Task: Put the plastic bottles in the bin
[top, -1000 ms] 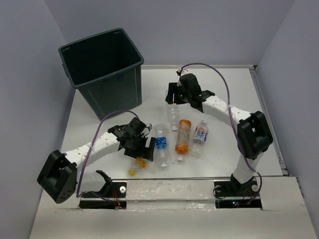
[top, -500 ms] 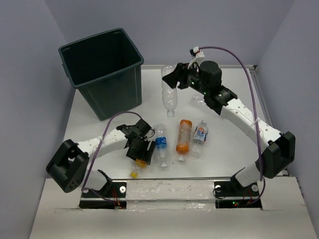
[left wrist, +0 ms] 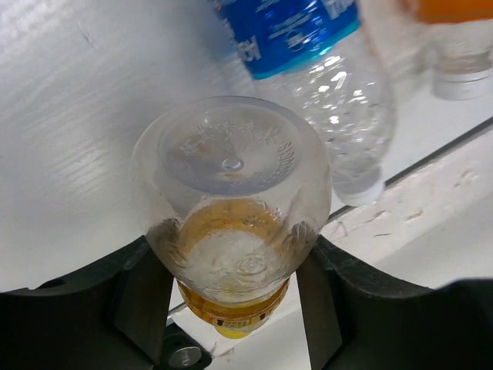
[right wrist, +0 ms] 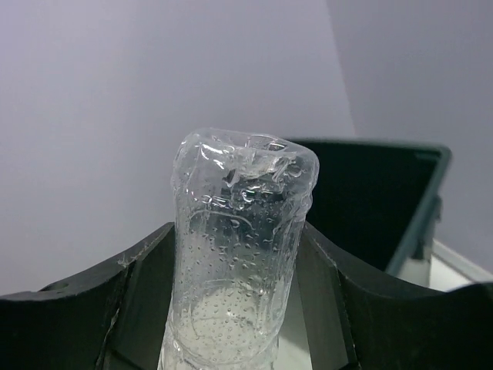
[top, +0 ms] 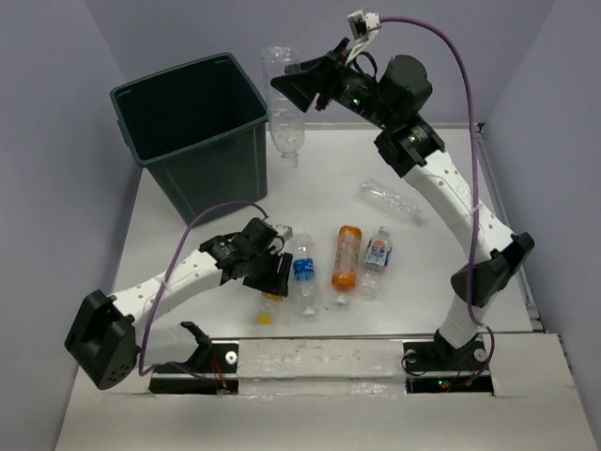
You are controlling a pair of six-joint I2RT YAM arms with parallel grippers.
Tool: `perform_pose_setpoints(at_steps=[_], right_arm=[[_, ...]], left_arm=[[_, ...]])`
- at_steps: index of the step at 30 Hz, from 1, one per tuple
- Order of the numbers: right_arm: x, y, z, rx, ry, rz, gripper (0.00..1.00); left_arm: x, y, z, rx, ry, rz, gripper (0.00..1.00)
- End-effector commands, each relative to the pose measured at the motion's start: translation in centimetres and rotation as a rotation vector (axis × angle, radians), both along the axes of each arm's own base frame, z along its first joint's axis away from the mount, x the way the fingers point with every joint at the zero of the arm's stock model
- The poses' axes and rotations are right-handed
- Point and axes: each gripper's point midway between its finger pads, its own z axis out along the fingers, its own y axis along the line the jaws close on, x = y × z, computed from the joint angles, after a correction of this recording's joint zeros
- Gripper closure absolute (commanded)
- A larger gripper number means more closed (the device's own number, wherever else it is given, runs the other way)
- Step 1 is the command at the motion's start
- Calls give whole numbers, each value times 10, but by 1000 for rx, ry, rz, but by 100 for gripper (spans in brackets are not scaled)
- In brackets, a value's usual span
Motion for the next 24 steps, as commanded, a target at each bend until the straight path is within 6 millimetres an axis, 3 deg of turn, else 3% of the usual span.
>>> perform_pose_setpoints(at_steps=[1, 5, 7, 9, 10, 11, 12, 14, 15, 19, 22, 24], right_arm=[[6, 25, 46, 85, -133, 65, 65], [23, 36, 82, 264, -233, 33, 69], [30, 27, 101, 382, -319, -25, 69], [59, 34, 87, 462, -338, -106, 73], [60, 25, 98, 512, -372, -144, 76], [68, 37, 83, 498, -382, -151, 81], [67, 23, 98, 536, -450, -221, 84], [76, 20, 95, 556, -485, -279, 85], [88, 22, 83, 541, -485, -322, 85], [103, 18, 69, 569, -484, -388, 79], [115, 32, 48, 555, -457, -389, 79], [124, 52, 22, 484, -440, -376, 75]], left_arm=[[12, -16, 44, -140, -108, 45, 42], [13, -14, 61, -218, -172, 101, 42], [13, -13, 65, -234, -190, 123, 43], [13, -10, 70, -255, -205, 156, 43], [13, -10, 71, -260, -211, 162, 43], [14, -10, 73, -270, -216, 170, 43], [13, -10, 74, -279, -217, 176, 43], [13, -12, 78, -312, -228, 180, 43], [14, -13, 82, -326, -236, 187, 43], [16, -7, 87, -317, -262, 213, 43], [15, -3, 94, -326, -273, 232, 43], [18, 1, 105, -352, -314, 270, 44]])
